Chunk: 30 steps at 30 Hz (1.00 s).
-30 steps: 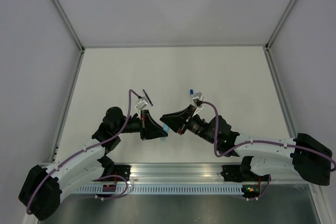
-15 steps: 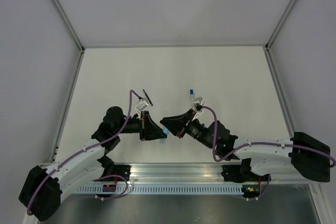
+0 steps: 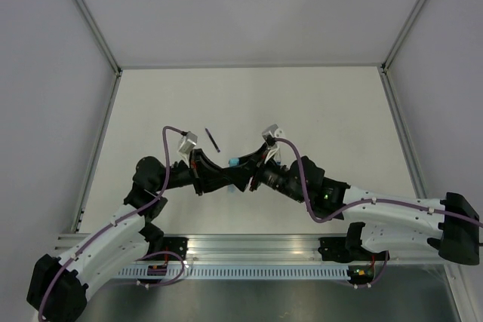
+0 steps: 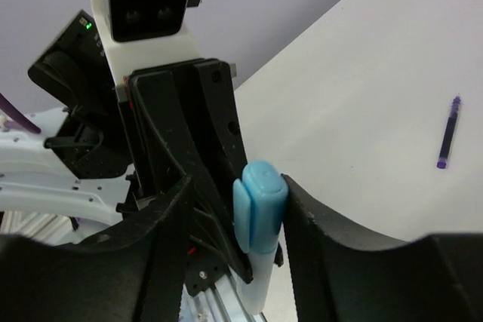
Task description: Insert the pens into the pen caps
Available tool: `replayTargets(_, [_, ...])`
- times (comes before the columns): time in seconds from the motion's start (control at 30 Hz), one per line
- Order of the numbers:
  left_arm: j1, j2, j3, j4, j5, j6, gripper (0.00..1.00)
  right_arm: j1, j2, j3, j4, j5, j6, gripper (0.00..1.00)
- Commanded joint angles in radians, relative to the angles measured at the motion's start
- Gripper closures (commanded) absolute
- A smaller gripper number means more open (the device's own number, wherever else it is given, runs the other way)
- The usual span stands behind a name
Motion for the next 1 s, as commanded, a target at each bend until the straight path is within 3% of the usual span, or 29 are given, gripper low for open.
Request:
replayTargets(0.0, [0.015, 0.003, 0.035, 0.037, -0.106, -0.004, 0.98, -0.010, 0.018, 0.082, -0.094, -0.066, -0.040, 0.43])
replayTargets(0.17, [0.015, 0.006, 0.034, 0.034, -0.099, -0.002, 0.98, -0.031, -0.003, 0.151, -0.145, -0.066, -0.077, 0.37])
replayTargets(0.37, [0.015, 0.004, 0.032, 0.029, -0.111, -0.004, 0.98, -0.036, -0.097, 0.140, -0.214, -0.129, -0.097, 0.21])
replayTargets(0.63, [0.015, -0.013, 0.038, 0.061, -0.103, -0.042, 0.98, -0.036, -0.178, -0.007, -0.217, -0.157, -0.096, 0.20])
replayTargets(0.97, [0.015, -0.011, 0.035, 0.075, -0.079, -0.039, 0.98, -0.036, -0.197, 0.024, -0.265, -0.075, -0.129, 0.19])
